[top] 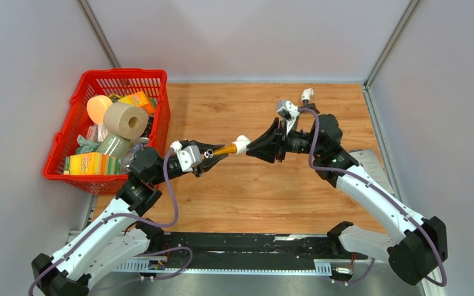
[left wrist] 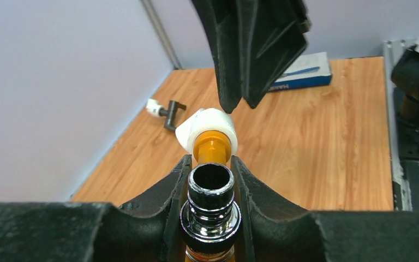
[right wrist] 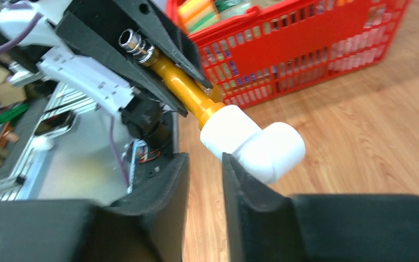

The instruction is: Install the water faucets

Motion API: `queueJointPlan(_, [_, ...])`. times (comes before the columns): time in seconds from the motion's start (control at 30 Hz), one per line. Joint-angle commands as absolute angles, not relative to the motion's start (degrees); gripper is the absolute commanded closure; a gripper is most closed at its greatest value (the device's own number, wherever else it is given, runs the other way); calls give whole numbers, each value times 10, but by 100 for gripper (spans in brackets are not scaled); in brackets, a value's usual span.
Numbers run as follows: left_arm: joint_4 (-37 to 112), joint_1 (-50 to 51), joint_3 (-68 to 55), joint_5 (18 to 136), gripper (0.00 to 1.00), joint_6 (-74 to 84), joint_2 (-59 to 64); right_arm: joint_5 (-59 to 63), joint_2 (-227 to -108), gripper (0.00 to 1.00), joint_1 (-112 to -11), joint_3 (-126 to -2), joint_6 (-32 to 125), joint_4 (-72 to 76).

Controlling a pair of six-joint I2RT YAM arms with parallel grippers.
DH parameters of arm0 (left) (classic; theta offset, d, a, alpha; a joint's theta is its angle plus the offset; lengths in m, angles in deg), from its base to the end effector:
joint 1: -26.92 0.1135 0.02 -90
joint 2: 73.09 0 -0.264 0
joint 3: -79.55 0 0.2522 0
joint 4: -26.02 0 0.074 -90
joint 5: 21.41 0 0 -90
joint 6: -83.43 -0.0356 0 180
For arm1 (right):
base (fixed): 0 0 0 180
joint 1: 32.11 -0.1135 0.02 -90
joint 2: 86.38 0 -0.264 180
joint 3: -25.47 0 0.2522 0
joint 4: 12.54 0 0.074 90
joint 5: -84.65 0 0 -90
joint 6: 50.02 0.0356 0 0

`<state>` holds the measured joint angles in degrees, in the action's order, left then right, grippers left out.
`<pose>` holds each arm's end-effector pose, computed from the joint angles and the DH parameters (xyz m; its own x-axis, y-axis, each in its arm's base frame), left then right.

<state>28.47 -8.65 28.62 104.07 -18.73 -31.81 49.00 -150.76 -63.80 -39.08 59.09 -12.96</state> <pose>0.1282 -0.1171 0.3429 0.2981 -0.0023 -0.9545 0.8995 0.3354 0.2801 0.1999 0.1574 0.3533 -0.3183 0.0277 -0.9476 -0.9455 0.0635 0.3195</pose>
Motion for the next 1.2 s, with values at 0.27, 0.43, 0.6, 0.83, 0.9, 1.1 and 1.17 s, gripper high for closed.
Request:
queueJointPlan(0.27, [275, -127, 257, 791, 100, -82, -219, 153, -1337, 0, -638, -351, 453, -16])
queueJointPlan(0.43, [272, -182, 218, 661, 100, -118, -116, 78, -1274, 0, -638, -308, 449, 6])
queueJointPlan(0.6, [255, -189, 174, 587, 97, -125, 28, 38, -1223, 0, -638, -282, 447, 45])
queueJointPlan(0.83, [197, -190, 104, 490, 87, -129, 208, -3, -1179, 0, -638, -271, 431, 78])
queueJointPlan(0.9, [200, -190, 77, 473, 83, -142, 252, -9, -1171, 0, -638, -270, 426, 82])
queueJointPlan(1.1, [215, -211, 44, 436, 71, -156, 319, -41, -1137, 0, -638, -266, 409, 97])
queueJointPlan(1.17, [221, -223, 45, 430, 68, -153, 325, -50, -1122, 0, -638, -264, 408, 100])
